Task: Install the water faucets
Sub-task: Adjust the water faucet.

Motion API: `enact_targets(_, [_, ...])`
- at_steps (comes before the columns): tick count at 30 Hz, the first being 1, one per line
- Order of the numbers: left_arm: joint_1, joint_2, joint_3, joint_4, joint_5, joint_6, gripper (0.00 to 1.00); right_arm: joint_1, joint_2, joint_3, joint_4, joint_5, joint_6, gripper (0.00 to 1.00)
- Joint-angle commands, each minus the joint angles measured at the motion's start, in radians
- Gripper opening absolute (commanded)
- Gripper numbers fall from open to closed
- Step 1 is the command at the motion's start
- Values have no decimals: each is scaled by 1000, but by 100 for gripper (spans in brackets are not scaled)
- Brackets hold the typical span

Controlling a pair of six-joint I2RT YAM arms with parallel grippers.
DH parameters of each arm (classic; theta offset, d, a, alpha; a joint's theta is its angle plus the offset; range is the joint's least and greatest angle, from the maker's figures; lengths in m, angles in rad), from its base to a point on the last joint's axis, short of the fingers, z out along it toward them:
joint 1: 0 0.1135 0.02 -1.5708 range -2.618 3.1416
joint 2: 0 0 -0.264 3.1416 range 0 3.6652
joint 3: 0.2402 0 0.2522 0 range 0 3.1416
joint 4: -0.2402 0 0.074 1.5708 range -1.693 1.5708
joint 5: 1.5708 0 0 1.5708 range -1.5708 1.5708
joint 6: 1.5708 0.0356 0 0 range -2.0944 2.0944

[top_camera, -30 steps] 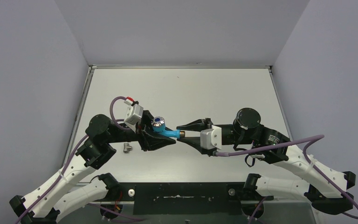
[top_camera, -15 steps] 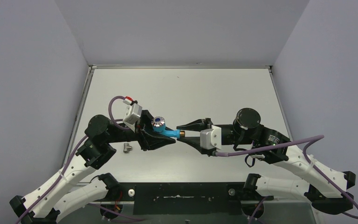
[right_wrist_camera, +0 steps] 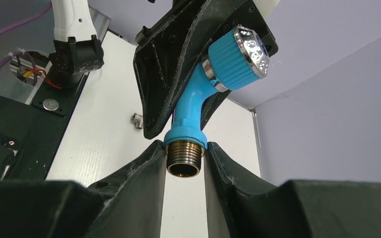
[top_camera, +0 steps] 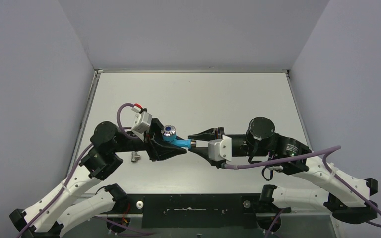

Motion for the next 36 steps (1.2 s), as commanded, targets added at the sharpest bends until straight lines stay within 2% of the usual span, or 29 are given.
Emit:
enact_targets(1, [-7, 20, 48, 33, -42, 34, 0, 51, 27, 26, 59, 17, 7, 36])
enact_targets(5, [-8, 17, 47, 26, -41, 40, 0, 51, -6, 27, 97, 70, -5, 58])
enact_targets(8, [-7, 16, 46, 22, -41, 42, 0, 51, -23, 36, 101, 77, -4, 63])
enact_targets(11, [-7, 14, 43, 21, -46, 43, 0, 52, -32, 41, 81, 71, -5, 62])
enact_targets(16, [-6, 6, 42, 26, -61, 45, 0, 53, -33, 32, 21, 53, 0, 50])
enact_targets(19, [-7, -3, 43, 33, -67, 45, 0, 53, -25, 12, -20, 59, 9, 47])
enact_targets(24, [-7, -14, 41, 1, -100, 59, 0, 52, -51, -47, 47, 108, 37, 52])
enact_targets(27, [-4, -19, 30, -55, -156, 65, 0, 54, -89, -96, 186, 224, 90, 60])
enact_targets(30, [-2, -31, 2, -138, -253, 48, 0, 53, -120, -151, 338, 413, 193, 62])
enact_targets(32, [-1, -41, -19, -215, -335, 14, 0, 53, -125, -165, 361, 578, 279, 62])
enact_targets(36, [3, -34, -24, -380, -511, -41, 0, 51, -136, -218, 297, 948, 527, 64])
